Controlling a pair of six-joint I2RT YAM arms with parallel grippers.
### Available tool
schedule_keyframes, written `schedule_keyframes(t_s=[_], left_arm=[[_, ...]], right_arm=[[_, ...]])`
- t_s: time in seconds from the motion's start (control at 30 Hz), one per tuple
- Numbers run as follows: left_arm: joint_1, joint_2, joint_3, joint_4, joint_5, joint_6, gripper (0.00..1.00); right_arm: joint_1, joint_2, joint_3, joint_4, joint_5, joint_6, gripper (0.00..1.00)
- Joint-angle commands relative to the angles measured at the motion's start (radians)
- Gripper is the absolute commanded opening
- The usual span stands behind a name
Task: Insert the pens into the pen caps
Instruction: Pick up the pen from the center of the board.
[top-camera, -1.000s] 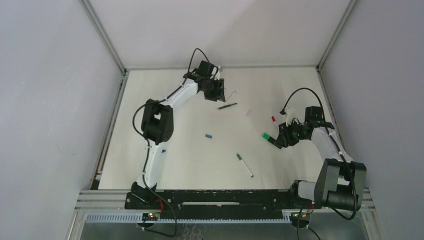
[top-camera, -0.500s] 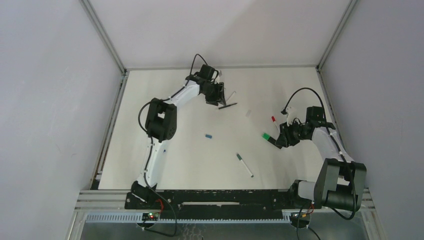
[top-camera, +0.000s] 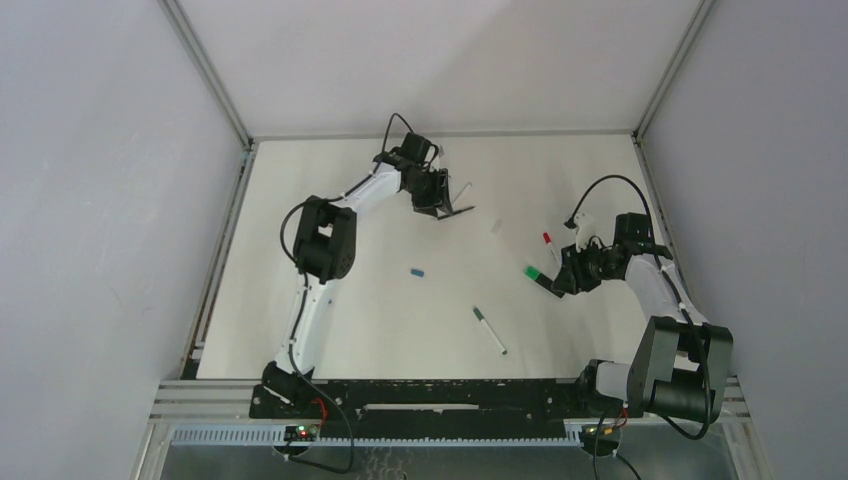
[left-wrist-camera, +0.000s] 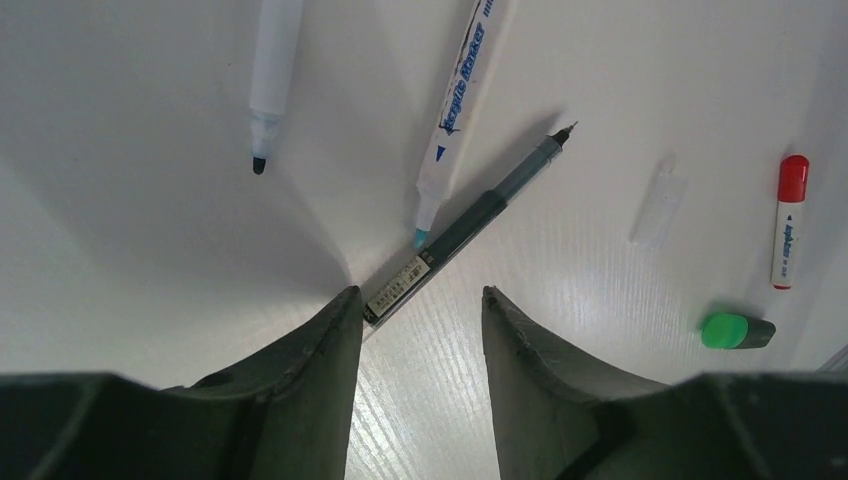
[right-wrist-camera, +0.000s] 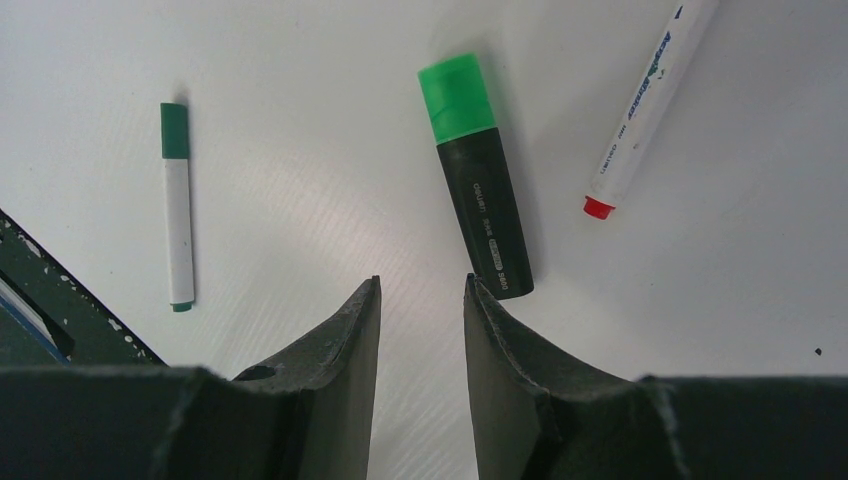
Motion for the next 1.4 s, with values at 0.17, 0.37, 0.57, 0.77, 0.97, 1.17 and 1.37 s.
schedule_keyframes(t_s=[0.17,0.37,0.57,0.77,0.97,1.17,1.37], left_arm=[[-0.013,-0.006,0.031,-0.040,0.003,-0.016,0.51],[-0.046,-0.053,-0.037,-0.042,-0.036,-0.001,0.48],[-0.086,-0.093,-0.091,-0.045,-0.103,0.018,0.46],[-0.127,-0.101,-0.082,-0.081,-0.173,0.039,0.42],[-0.166,-0.093,-0.066,-0.121,-0.233,0.045,0.34],[-0.202,-0.058,-0.009,-0.178,-0.280,0.060,0.25],[-0.228,-0.043,0.014,-0.193,-0.290,0.065,0.07]], right_arm=[[-0.013,-0.006,0.023,-0.007,-0.031,-0.016,0.43],[-0.020,-0.011,0.024,-0.008,-0.042,-0.016,0.43],[-0.024,-0.014,0.026,-0.014,-0.052,-0.019,0.43],[-0.027,-0.022,0.026,-0.017,-0.063,-0.021,0.43],[-0.030,-0.028,0.029,-0.022,-0.074,-0.024,0.43],[-0.033,-0.036,0.029,-0.026,-0.086,-0.025,0.43],[-0.040,-0.046,0.031,-0.030,-0.100,-0.028,0.43]])
